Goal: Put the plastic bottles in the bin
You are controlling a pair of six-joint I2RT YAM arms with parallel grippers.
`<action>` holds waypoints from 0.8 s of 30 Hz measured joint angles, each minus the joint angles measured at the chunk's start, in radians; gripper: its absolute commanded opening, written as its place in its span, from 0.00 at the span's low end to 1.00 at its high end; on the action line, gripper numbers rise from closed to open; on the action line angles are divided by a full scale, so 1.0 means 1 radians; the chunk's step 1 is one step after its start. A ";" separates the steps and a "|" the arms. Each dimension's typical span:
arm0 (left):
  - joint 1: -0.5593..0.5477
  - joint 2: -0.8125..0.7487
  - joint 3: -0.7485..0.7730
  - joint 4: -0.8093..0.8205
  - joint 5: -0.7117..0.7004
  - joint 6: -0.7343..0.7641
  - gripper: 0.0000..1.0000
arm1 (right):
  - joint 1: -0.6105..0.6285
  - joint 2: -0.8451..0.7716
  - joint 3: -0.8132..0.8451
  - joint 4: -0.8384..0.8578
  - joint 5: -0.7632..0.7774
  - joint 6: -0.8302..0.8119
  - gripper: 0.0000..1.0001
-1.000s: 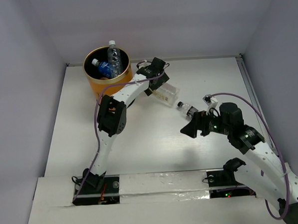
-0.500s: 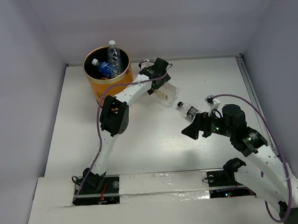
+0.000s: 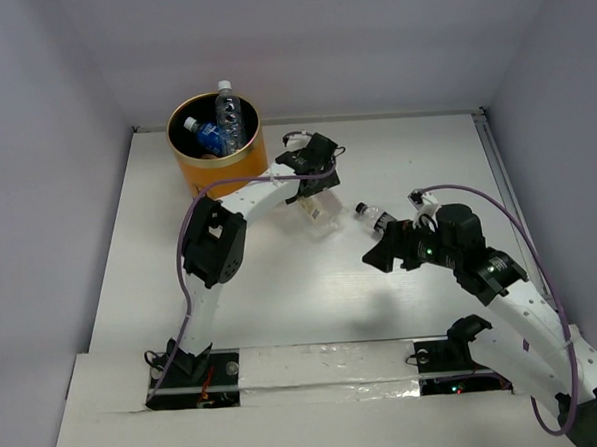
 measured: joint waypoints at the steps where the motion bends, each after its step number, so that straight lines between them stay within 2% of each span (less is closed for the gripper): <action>1: 0.000 0.000 0.000 -0.001 0.002 0.019 0.99 | 0.000 0.011 0.000 0.001 0.010 0.002 1.00; 17: -0.003 -0.029 0.012 -0.104 0.033 0.187 0.99 | 0.000 0.093 0.010 0.010 0.056 0.018 1.00; 24: -0.023 0.117 0.303 -0.221 0.029 0.224 0.99 | 0.000 0.105 0.014 0.013 0.052 0.018 1.00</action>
